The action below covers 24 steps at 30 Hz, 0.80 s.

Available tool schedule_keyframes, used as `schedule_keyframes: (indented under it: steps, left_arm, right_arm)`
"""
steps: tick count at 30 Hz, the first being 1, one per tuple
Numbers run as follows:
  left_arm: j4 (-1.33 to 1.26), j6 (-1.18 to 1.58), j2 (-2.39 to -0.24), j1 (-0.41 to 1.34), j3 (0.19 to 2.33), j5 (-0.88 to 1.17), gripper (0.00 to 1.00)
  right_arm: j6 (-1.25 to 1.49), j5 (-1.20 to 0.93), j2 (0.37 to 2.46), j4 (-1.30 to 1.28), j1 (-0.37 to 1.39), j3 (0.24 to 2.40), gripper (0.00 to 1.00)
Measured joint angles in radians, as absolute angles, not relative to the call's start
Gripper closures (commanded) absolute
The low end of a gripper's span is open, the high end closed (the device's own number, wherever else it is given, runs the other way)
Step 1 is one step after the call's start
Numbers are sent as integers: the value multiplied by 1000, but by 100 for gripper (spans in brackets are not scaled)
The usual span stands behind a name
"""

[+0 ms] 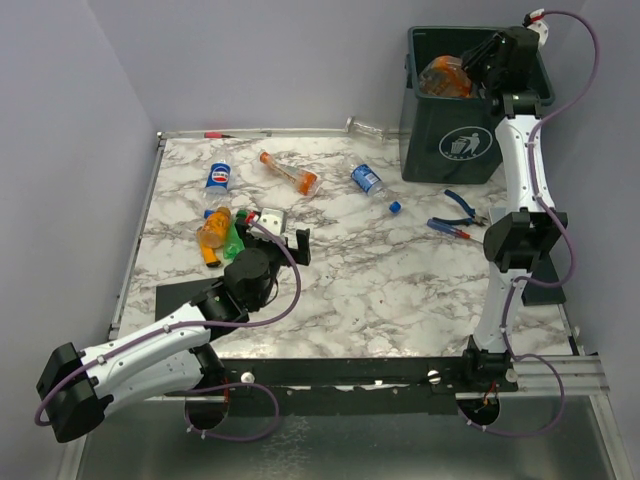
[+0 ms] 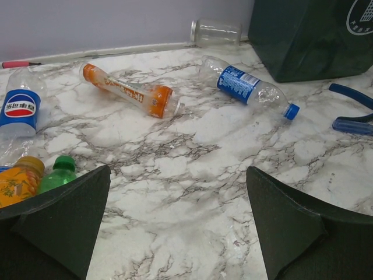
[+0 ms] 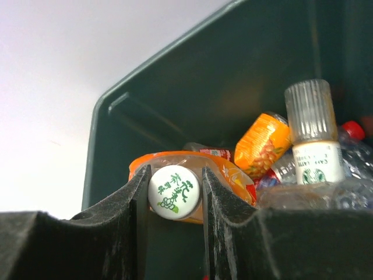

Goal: Put the plastic bottles in the bin
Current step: Place the plastic bottle in the trash bin.

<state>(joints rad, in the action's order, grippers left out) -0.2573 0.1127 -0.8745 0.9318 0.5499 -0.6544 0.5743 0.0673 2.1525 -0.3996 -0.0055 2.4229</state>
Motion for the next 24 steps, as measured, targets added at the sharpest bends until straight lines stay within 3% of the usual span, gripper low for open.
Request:
schedule_keyframes:
  steps: [8,10,12,15,16,19,24]
  left_arm:
    - [-242,113,-874,932,559,-655,1]
    - [-242,113,-874,932,563,-655,1]
    - [-241,113,-874,932,566,-655,1]
    - [-240,113,-874,932,566,-655,1]
    - [-240,113,-874,932,566,-655,1]
    - [-239,113,-875,932,566,-655,1]
    - [-239,113,-876,932,566,-655,1]
  right_arm:
    - [532,254,2067,-388,17,2255,98]
    - [524,299,2067,-393,21,2268,78]
    - [521,318,2081,-415,20,2306,66]
    - [510,330,2085,-421,19,2329,59]
    - [510,330,2085,-420,19,2331,63]
    - [506,329,2088,-432,17,2332,96]
    - [508,325,2098,-442,14,2362,100]
